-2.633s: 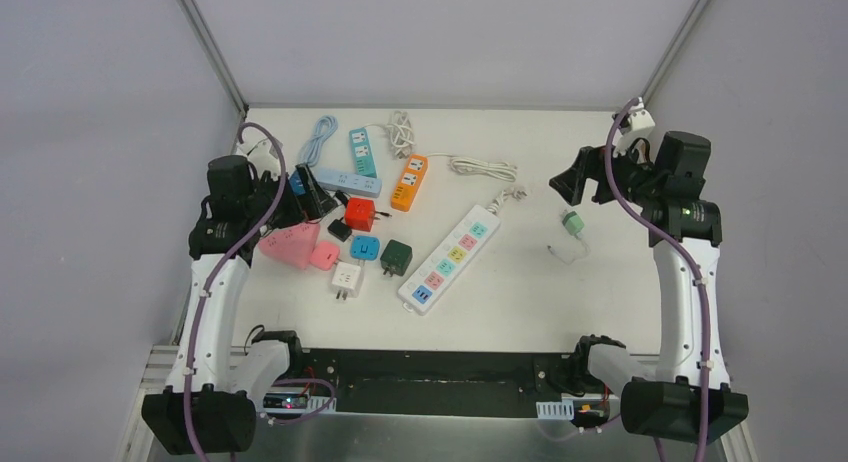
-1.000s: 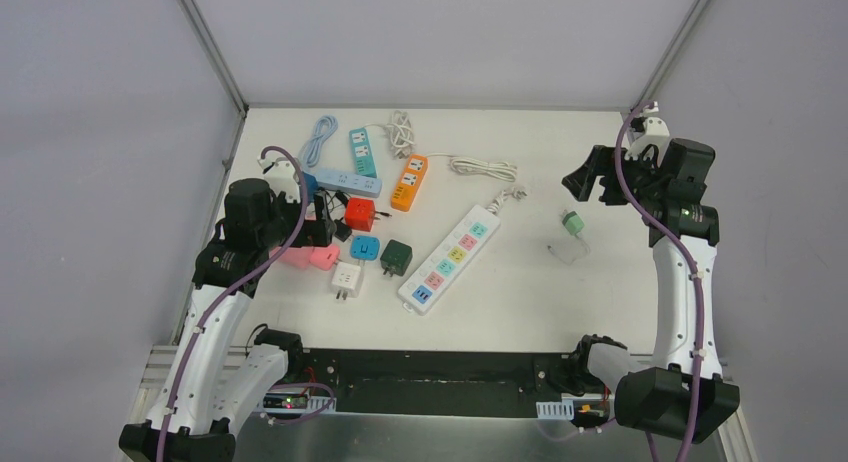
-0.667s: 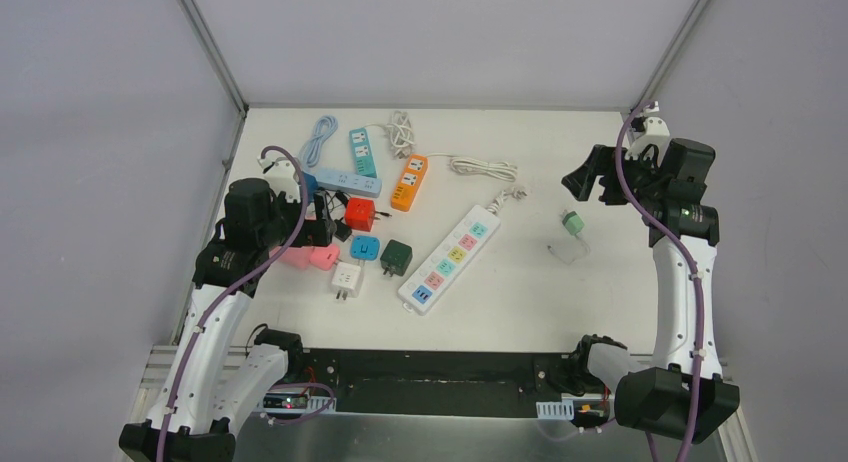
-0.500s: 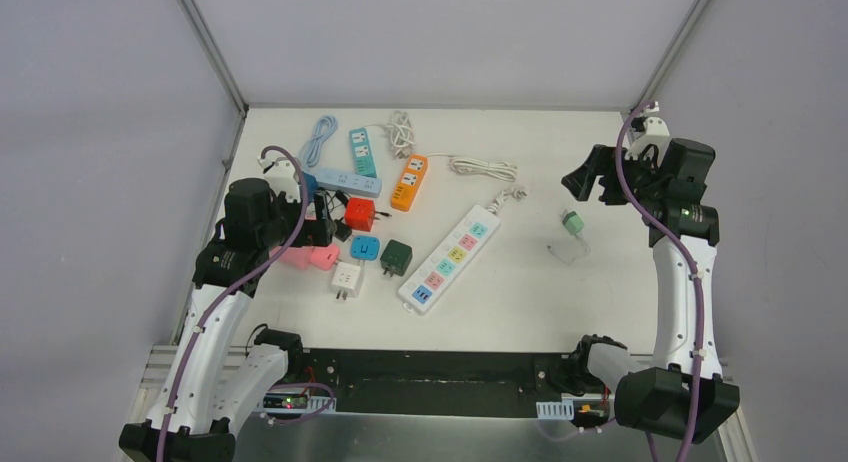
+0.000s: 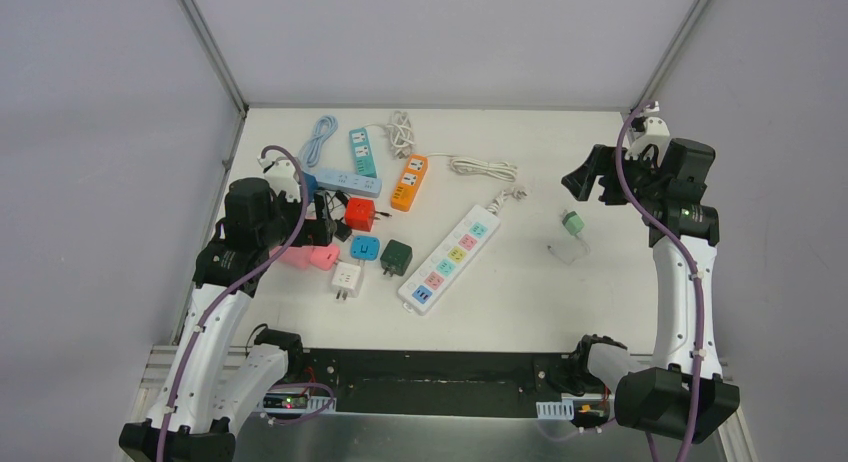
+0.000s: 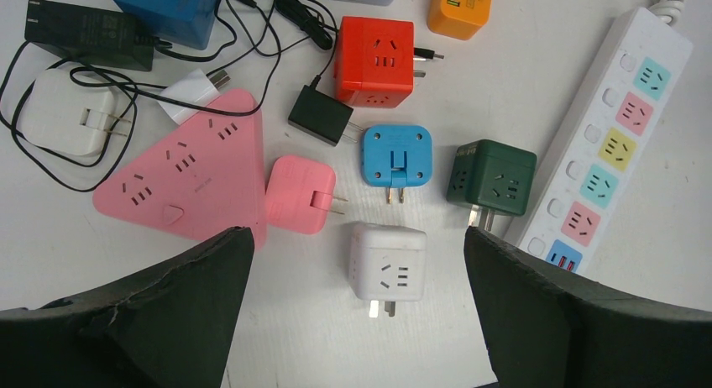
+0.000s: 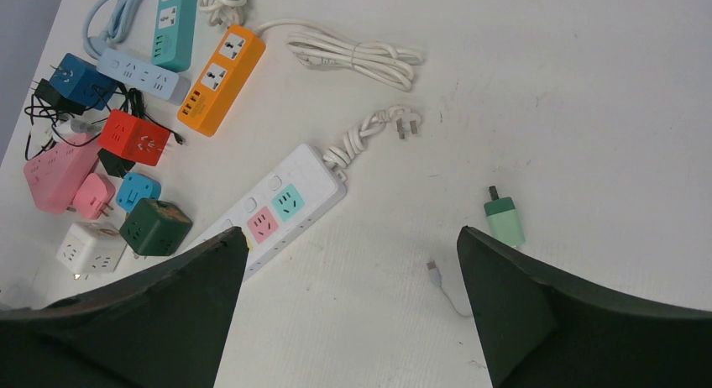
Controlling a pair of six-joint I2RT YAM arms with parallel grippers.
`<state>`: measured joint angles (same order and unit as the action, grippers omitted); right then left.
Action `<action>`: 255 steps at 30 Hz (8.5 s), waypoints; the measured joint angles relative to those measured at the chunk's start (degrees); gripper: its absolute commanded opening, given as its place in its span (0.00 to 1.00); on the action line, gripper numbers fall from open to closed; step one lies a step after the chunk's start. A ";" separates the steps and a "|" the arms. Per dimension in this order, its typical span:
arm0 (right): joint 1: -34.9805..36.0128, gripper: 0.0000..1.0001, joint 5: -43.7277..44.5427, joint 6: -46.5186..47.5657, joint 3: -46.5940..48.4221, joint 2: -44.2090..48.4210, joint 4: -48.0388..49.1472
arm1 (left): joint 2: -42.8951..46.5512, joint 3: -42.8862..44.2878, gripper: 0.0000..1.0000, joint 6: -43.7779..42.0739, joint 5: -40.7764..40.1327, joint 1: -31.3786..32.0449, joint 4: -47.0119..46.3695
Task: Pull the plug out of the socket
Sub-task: Reset both arms
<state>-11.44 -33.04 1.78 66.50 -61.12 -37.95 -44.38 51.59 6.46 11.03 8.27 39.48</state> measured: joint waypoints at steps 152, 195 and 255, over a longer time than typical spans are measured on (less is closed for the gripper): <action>0.00 1.00 -0.87 -0.17 0.00 0.13 0.00 | -0.26 -0.02 0.99 0.00 0.98 -0.07 -0.02; 0.37 1.00 -4.59 -0.52 0.00 0.42 0.02 | -1.70 -0.02 0.99 5.22 6.10 -0.11 -1.31; 0.50 1.00 -4.70 -3.23 0.02 1.46 1.97 | 0.17 0.02 0.99 7.58 7.52 -0.11 -1.88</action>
<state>-10.94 -37.74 -1.45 66.52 -59.66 -35.99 -44.21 51.62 14.04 18.55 8.16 37.60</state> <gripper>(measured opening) 0.996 0.991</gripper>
